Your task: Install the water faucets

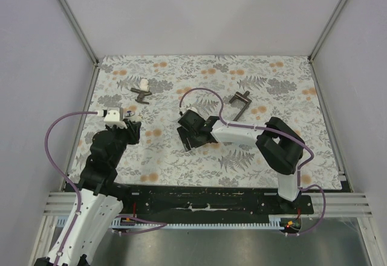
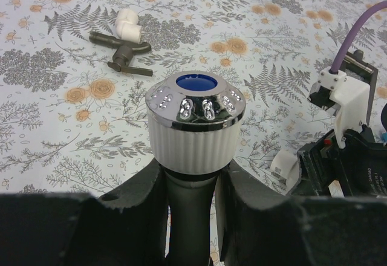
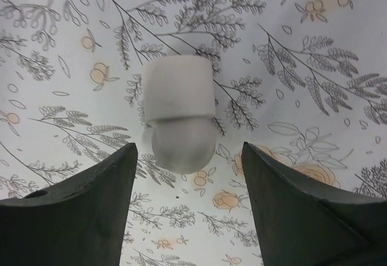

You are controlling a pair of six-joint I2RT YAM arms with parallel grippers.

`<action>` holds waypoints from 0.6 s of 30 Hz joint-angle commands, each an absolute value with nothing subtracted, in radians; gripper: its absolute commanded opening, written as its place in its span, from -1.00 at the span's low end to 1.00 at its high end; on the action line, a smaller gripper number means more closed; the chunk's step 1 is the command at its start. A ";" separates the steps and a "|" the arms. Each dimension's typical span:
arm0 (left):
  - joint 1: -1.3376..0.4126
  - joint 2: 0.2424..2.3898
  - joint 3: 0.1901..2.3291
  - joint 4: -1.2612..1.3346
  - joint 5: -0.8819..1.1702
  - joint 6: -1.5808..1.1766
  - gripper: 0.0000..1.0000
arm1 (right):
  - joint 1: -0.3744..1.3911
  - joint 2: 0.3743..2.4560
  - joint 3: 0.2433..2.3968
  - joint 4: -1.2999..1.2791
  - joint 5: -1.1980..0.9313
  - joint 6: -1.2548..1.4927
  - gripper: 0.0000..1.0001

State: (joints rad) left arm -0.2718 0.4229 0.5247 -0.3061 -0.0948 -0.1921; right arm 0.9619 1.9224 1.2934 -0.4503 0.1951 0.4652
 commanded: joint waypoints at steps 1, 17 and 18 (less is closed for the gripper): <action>-0.275 0.433 0.546 -0.250 -0.063 -0.152 -0.96 | 0.943 1.908 1.267 -0.299 0.153 0.430 0.50; -0.275 0.505 0.526 -0.212 0.054 -0.201 -0.96 | 0.881 1.849 1.180 -0.199 0.012 0.394 -1.00; -0.275 0.511 0.529 -0.215 0.058 -0.201 -0.96 | 0.877 1.842 1.180 -0.198 0.003 0.396 -1.00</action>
State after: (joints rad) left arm -0.2726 0.4911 0.5240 -0.2783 0.0147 -0.1932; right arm 0.9028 1.9045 1.1954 -0.2264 0.0765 0.3992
